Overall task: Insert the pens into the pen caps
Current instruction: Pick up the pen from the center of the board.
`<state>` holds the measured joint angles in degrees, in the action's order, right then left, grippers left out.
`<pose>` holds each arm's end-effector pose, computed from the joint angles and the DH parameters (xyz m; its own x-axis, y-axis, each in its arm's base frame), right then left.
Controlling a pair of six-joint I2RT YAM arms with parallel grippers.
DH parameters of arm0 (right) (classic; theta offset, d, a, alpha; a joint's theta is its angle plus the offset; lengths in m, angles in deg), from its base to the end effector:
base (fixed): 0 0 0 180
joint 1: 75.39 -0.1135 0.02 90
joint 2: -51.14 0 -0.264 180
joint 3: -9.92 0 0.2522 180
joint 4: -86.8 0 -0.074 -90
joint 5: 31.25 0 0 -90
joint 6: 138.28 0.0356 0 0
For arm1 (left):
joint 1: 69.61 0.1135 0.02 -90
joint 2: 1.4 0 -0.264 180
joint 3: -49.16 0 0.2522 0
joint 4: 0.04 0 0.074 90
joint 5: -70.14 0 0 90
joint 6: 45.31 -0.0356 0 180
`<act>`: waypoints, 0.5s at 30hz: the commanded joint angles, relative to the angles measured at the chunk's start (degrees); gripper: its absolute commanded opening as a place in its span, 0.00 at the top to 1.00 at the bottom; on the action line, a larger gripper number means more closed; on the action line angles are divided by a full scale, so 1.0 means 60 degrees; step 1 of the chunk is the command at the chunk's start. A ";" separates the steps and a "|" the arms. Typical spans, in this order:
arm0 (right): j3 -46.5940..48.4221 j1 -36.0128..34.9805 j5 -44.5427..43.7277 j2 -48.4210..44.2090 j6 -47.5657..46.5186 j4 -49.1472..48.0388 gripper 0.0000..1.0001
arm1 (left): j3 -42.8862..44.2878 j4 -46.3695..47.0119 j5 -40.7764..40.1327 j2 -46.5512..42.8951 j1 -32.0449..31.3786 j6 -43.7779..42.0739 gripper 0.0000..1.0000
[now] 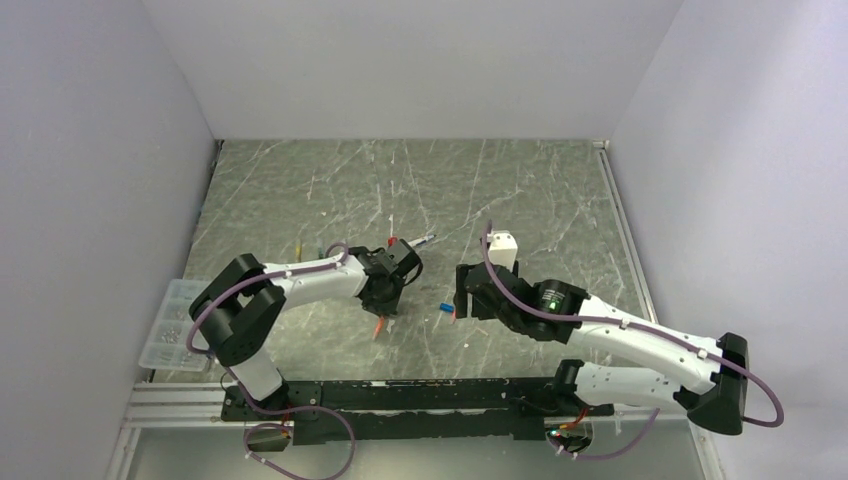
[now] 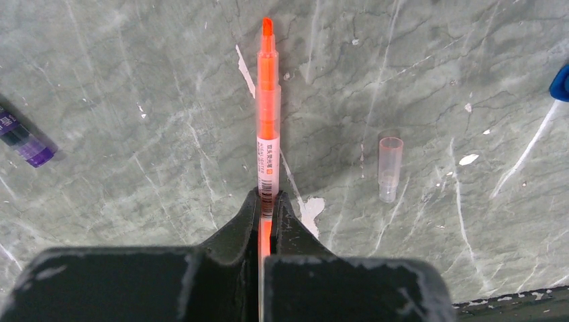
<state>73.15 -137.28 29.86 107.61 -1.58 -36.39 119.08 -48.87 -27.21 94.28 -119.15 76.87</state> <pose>0.1057 0.1614 0.2826 -0.7034 0.0356 -0.7099 -0.1665 0.9627 0.2133 0.1996 -0.2271 0.1612 -0.9196 0.2643 -0.2906 0.2868 0.9573 -0.0371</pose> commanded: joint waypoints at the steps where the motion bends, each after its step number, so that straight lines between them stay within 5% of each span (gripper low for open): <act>1: 0.0152 0.0050 0.0173 0.0144 -0.0019 -0.0369 0.26 | -0.0210 0.0156 -0.0254 -0.0349 -0.0031 -0.0151 1.00; 15: 0.0143 0.0046 0.0645 0.1415 0.0189 -0.0914 0.28 | 0.0208 -0.1154 -0.0942 -0.3020 -0.0020 -0.0246 1.00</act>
<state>73.18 -137.28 33.14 114.97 -1.49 -39.43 118.78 -53.13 -30.41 80.71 -119.15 75.45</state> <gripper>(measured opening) 0.727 0.033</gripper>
